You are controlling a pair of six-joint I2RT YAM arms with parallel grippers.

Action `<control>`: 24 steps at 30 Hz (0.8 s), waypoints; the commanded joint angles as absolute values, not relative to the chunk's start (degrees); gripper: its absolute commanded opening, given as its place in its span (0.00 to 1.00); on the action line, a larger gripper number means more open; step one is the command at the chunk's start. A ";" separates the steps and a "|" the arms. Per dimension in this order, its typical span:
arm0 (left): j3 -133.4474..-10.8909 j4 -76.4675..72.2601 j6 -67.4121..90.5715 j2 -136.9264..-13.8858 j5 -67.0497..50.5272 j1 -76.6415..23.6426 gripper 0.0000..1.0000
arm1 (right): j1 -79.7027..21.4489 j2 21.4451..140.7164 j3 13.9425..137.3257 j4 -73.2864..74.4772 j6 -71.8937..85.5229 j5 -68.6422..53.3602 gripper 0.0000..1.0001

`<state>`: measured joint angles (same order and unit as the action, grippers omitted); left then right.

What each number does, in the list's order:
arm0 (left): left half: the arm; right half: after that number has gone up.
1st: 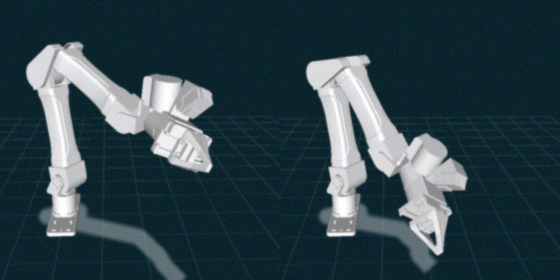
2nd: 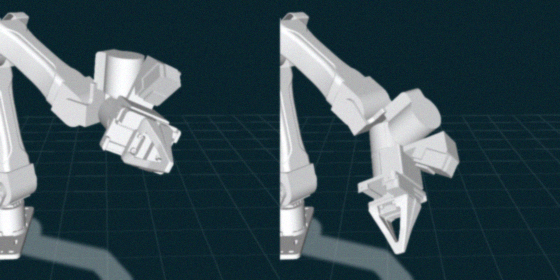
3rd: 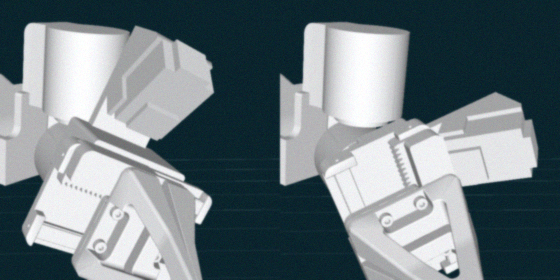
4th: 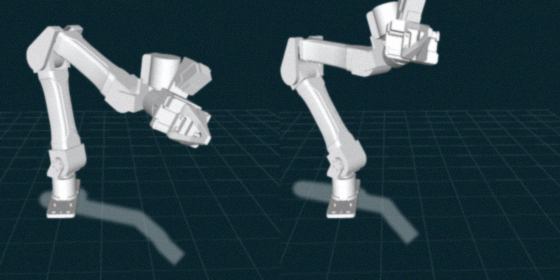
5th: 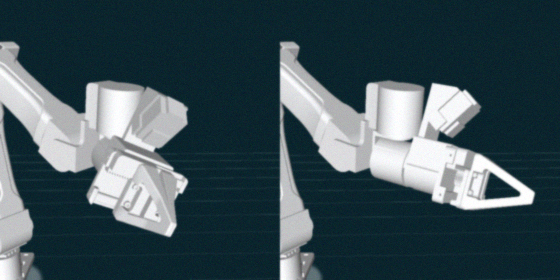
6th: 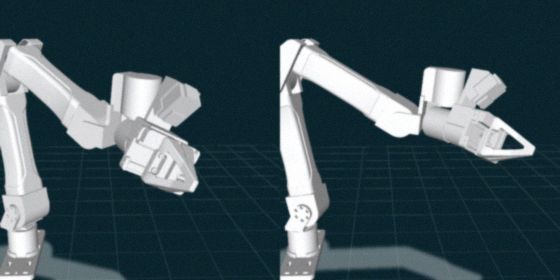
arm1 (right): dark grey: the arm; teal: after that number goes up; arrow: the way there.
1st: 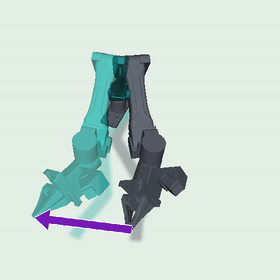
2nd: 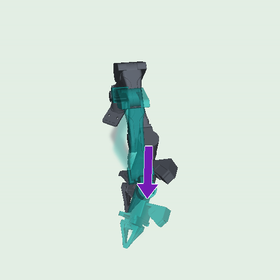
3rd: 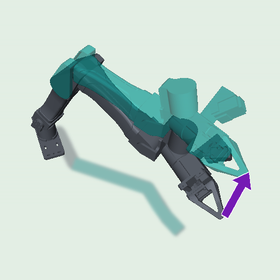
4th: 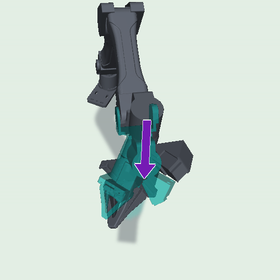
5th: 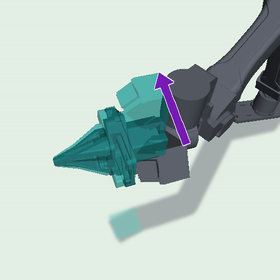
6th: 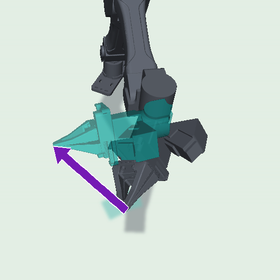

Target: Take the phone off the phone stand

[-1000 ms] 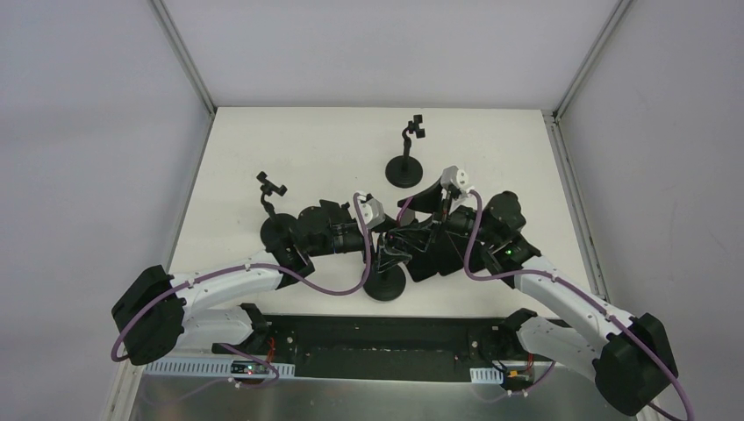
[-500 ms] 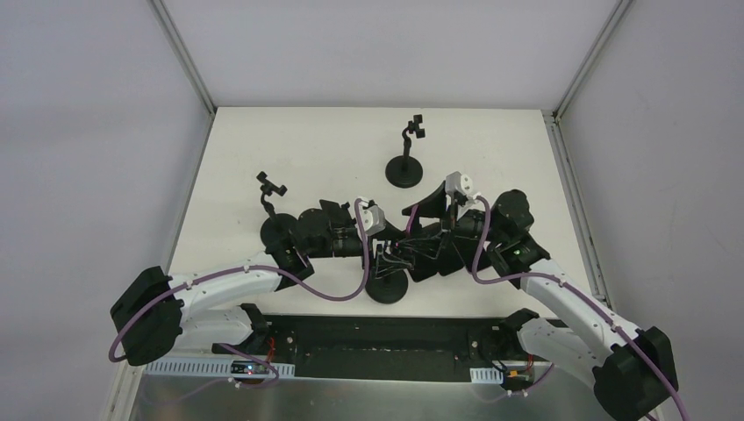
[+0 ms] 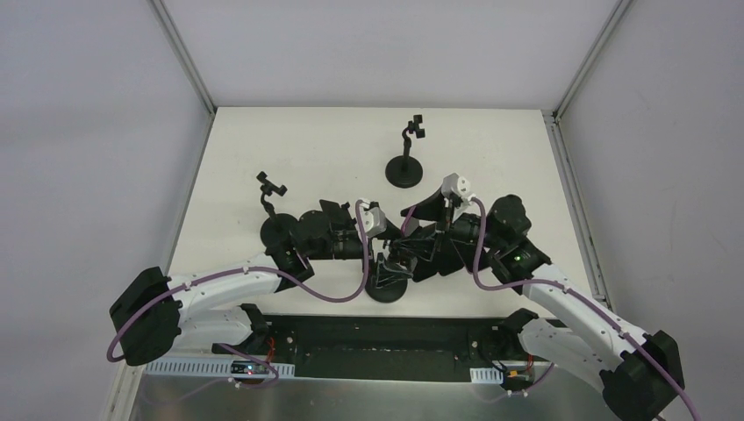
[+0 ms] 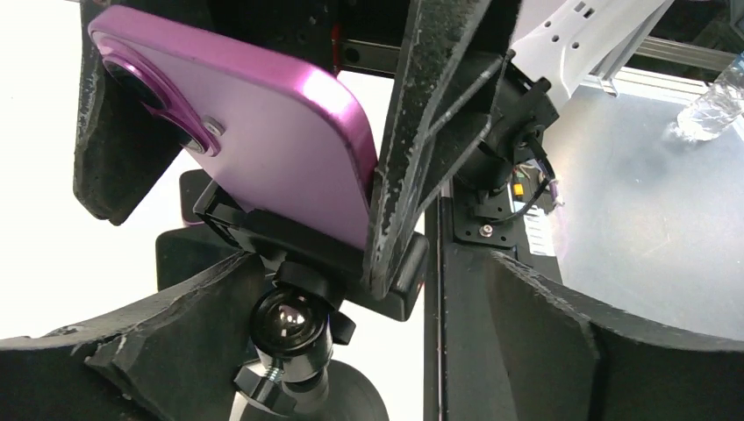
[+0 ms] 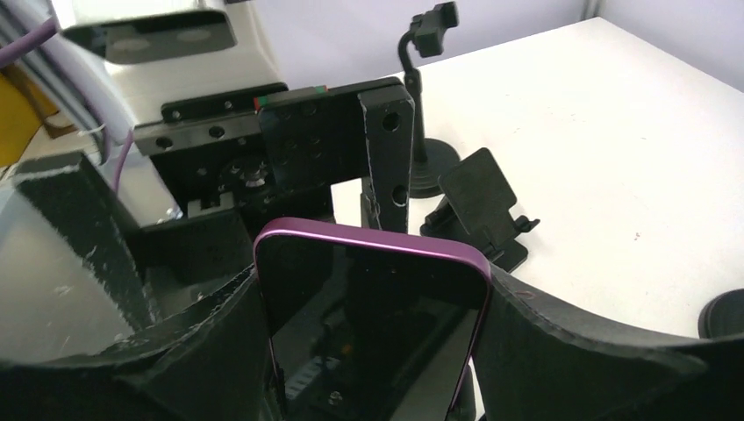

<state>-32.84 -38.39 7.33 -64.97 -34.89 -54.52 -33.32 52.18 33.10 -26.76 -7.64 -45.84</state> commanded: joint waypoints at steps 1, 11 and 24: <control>-32.60 -37.00 12.13 -63.48 -44.44 -59.18 0.99 | -36.25 53.20 30.33 -23.50 -10.35 -15.27 0.00; -32.96 -37.00 11.67 -61.71 -40.29 -59.12 0.99 | -45.78 51.40 29.95 -22.12 -5.11 2.77 0.00; -32.71 -36.96 11.20 -61.77 -35.05 -59.00 0.51 | -49.52 50.60 29.31 -22.01 -2.72 9.19 0.00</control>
